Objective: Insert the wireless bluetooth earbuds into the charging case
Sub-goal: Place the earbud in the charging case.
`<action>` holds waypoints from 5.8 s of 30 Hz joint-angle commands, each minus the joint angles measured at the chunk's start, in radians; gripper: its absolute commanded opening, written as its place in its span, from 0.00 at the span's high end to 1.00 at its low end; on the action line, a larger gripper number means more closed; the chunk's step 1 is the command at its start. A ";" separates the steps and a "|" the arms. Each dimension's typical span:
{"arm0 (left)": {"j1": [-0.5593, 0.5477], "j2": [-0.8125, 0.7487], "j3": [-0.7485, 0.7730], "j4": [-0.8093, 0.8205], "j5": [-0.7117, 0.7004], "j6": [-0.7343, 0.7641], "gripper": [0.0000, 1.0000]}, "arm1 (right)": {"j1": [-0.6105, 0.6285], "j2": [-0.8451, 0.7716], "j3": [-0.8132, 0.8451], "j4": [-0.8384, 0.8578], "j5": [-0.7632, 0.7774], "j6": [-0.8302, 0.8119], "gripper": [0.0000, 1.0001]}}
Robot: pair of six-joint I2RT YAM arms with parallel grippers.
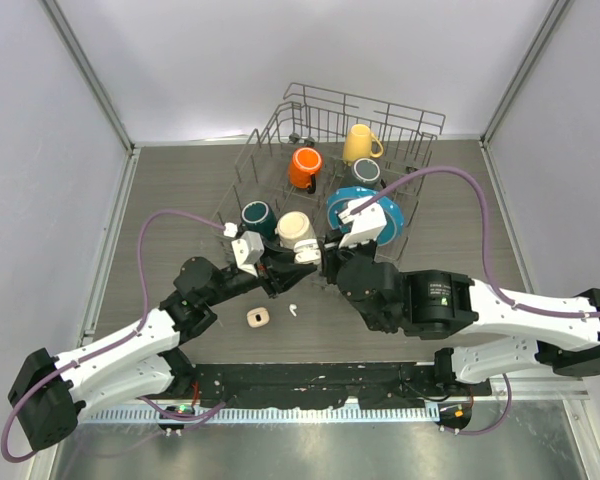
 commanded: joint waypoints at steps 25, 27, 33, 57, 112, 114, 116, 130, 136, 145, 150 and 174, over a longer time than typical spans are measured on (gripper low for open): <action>-0.005 -0.017 0.051 0.028 0.008 -0.006 1.00 | 0.005 0.049 -0.019 0.040 0.032 0.002 0.99; -0.005 -0.015 0.054 0.028 0.008 -0.006 1.00 | 0.005 0.047 -0.026 0.038 0.035 -0.005 0.99; -0.005 -0.017 0.071 0.037 0.019 -0.021 1.00 | 0.004 0.049 -0.036 0.038 0.037 -0.027 0.99; -0.005 -0.014 0.093 0.014 -0.035 -0.056 1.00 | 0.004 -0.017 -0.142 0.170 -0.115 -0.202 0.99; -0.005 0.009 0.089 0.016 0.002 -0.058 1.00 | 0.004 -0.077 -0.171 0.221 -0.067 -0.231 0.99; -0.005 0.012 0.091 0.014 0.005 -0.059 1.00 | 0.005 -0.075 -0.170 0.225 -0.063 -0.228 0.99; -0.007 0.014 0.094 0.014 0.009 -0.059 1.00 | 0.005 -0.078 -0.177 0.242 -0.055 -0.231 0.99; -0.010 0.014 0.100 0.031 0.034 -0.082 1.00 | -0.024 -0.080 -0.217 0.333 -0.052 -0.263 0.99; -0.015 0.011 0.094 0.060 0.010 -0.093 1.00 | -0.030 -0.080 -0.237 0.321 -0.095 -0.245 0.99; -0.015 -0.009 0.077 0.067 -0.069 -0.082 1.00 | -0.030 -0.138 -0.283 0.276 -0.176 -0.215 0.99; -0.013 -0.011 0.074 0.063 -0.079 -0.075 1.00 | -0.030 -0.160 -0.285 0.271 -0.250 -0.211 0.99; -0.015 -0.020 0.060 0.053 -0.030 -0.064 1.00 | -0.030 -0.077 -0.219 0.268 -0.150 -0.277 0.99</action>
